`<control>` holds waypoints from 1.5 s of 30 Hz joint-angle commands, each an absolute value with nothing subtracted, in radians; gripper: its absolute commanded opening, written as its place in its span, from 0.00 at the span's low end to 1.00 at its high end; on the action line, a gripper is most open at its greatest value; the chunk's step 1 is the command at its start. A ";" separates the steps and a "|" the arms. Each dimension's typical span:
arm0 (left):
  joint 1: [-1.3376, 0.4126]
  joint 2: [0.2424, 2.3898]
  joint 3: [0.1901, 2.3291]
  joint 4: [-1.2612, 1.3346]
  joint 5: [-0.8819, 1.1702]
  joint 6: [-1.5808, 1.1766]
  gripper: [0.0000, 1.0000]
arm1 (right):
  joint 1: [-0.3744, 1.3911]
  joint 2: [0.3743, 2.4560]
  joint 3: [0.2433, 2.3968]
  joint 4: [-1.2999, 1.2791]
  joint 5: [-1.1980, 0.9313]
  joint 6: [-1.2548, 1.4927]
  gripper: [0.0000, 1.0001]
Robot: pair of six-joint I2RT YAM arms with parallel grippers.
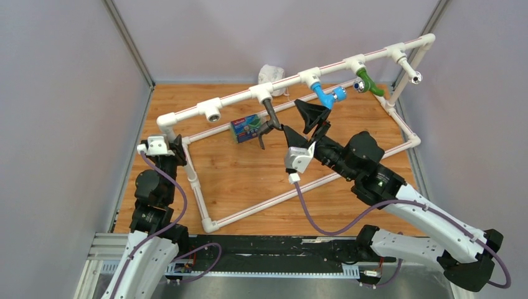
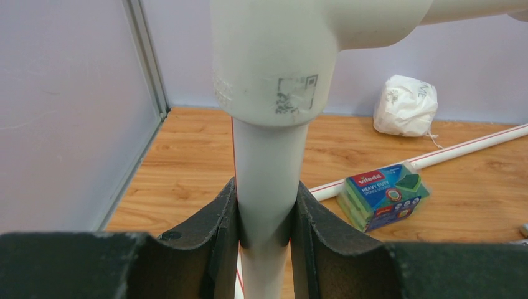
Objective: Install the water faucets
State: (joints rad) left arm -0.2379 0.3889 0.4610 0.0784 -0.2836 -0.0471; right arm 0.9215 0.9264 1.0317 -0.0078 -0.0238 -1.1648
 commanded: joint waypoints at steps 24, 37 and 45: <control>-0.224 0.385 0.476 0.107 -0.330 -0.051 0.00 | 1.101 1.025 1.065 -0.199 0.293 -1.730 0.87; -0.224 0.382 0.476 0.103 -0.333 -0.051 0.00 | 1.097 1.169 1.117 -0.118 0.224 -1.726 0.74; -0.224 0.376 0.476 0.103 -0.334 -0.051 0.00 | 1.066 1.241 1.154 -0.061 0.268 -1.657 0.56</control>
